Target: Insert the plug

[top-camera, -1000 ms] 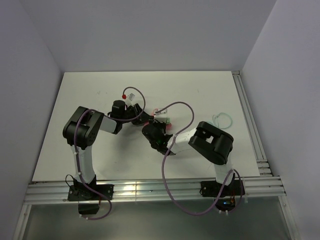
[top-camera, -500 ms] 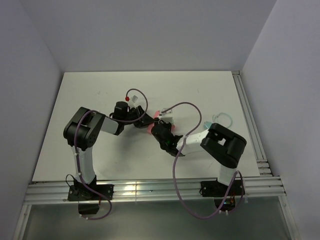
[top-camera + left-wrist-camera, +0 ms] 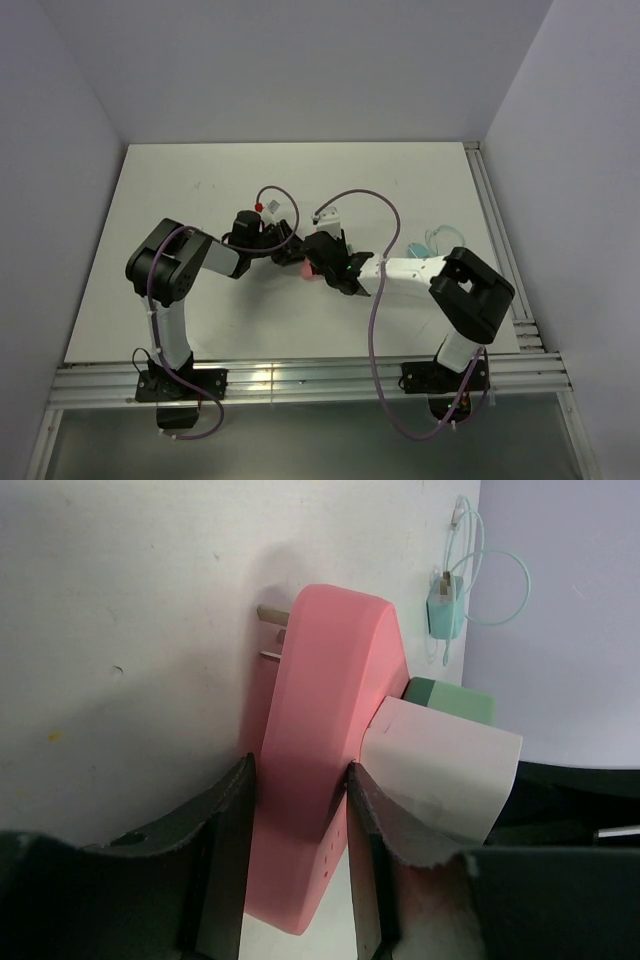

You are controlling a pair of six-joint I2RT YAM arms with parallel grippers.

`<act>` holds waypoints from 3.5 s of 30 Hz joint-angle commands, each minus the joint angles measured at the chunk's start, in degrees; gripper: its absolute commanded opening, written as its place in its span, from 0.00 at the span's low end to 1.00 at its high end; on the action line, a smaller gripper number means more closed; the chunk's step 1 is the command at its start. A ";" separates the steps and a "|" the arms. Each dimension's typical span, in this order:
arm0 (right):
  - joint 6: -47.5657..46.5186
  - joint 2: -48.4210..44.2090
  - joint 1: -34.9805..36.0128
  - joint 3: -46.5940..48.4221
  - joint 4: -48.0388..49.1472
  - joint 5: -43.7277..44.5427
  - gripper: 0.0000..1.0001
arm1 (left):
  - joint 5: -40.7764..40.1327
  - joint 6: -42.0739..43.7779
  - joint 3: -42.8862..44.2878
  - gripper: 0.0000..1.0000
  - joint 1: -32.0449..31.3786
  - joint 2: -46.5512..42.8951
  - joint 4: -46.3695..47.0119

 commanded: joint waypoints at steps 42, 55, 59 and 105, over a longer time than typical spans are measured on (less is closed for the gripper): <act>10.38 -20.49 -43.82 -2.90 -33.14 -22.67 0.53 | -14.17 1.56 14.52 0.63 -6.58 -2.18 -13.38; 7.75 -15.92 -48.57 -3.26 -26.46 -22.58 0.68 | -19.88 6.39 6.07 0.64 -8.52 -17.82 -18.47; 6.70 -12.58 -48.57 -0.71 -26.46 -20.92 0.70 | -20.50 7.00 4.05 0.64 -8.96 -20.11 -18.39; 1.16 -13.37 -47.87 -0.98 -25.48 -15.73 0.63 | -19.00 9.47 1.23 0.61 -8.96 -23.72 -19.53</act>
